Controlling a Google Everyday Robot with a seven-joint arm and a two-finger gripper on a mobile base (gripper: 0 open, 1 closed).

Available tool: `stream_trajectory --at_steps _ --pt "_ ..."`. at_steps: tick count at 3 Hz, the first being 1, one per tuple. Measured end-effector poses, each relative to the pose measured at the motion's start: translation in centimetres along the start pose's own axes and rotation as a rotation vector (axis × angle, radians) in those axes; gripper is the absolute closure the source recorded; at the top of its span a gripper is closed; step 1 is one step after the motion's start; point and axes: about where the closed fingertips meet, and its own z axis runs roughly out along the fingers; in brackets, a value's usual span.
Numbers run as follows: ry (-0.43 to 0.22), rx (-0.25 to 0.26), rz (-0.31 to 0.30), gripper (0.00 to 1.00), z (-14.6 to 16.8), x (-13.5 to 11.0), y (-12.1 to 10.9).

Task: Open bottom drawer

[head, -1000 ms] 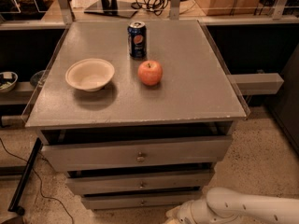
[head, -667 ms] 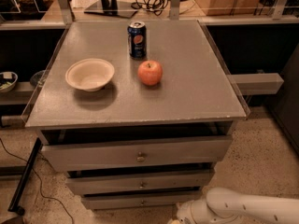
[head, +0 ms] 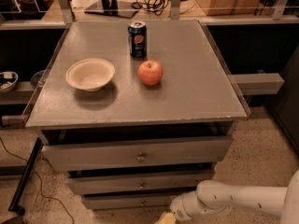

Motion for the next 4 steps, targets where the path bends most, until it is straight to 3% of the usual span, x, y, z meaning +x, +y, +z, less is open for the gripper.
stream_trajectory --at_steps 2,4 --pt "0.008 0.011 0.010 0.00 0.3 0.4 -0.1" --pt "-0.013 0.054 0.053 0.00 2.8 1.9 -3.2"
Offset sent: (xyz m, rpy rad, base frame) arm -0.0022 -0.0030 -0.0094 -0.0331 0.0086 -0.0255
